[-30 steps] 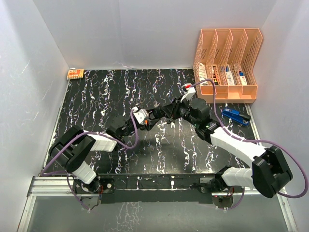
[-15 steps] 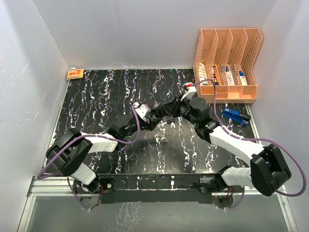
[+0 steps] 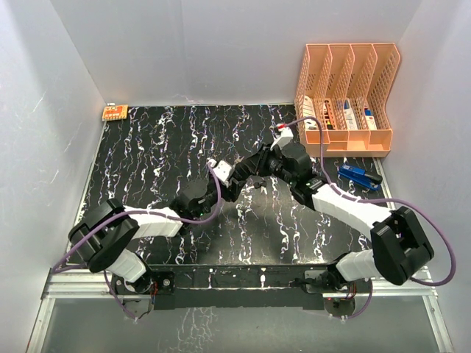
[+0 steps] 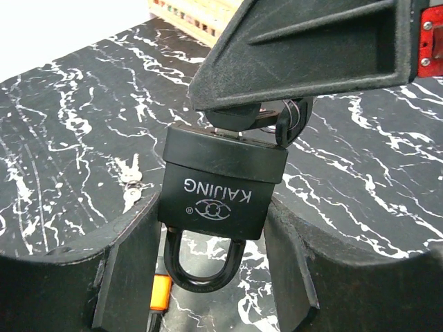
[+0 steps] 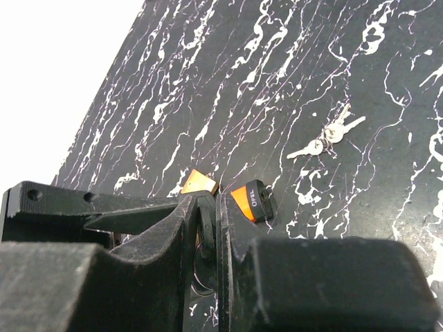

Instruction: Unlock with the key

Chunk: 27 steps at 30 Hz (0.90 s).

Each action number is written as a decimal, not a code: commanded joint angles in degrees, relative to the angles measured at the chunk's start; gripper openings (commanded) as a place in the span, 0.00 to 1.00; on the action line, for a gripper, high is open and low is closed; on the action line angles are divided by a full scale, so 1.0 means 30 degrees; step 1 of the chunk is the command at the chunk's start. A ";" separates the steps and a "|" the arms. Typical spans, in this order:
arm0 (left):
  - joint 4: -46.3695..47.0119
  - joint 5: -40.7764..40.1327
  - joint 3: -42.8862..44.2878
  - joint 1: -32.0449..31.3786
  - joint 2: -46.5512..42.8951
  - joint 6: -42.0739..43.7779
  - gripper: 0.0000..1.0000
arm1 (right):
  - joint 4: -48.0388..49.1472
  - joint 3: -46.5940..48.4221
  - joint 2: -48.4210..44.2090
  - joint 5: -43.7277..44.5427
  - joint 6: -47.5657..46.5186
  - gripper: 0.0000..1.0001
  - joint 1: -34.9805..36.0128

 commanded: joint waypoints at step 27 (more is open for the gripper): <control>-0.1968 -0.8776 0.5714 -0.3300 0.2143 0.1864 0.00 | -0.5716 0.4913 0.3591 -0.0405 0.4242 0.00 0.0543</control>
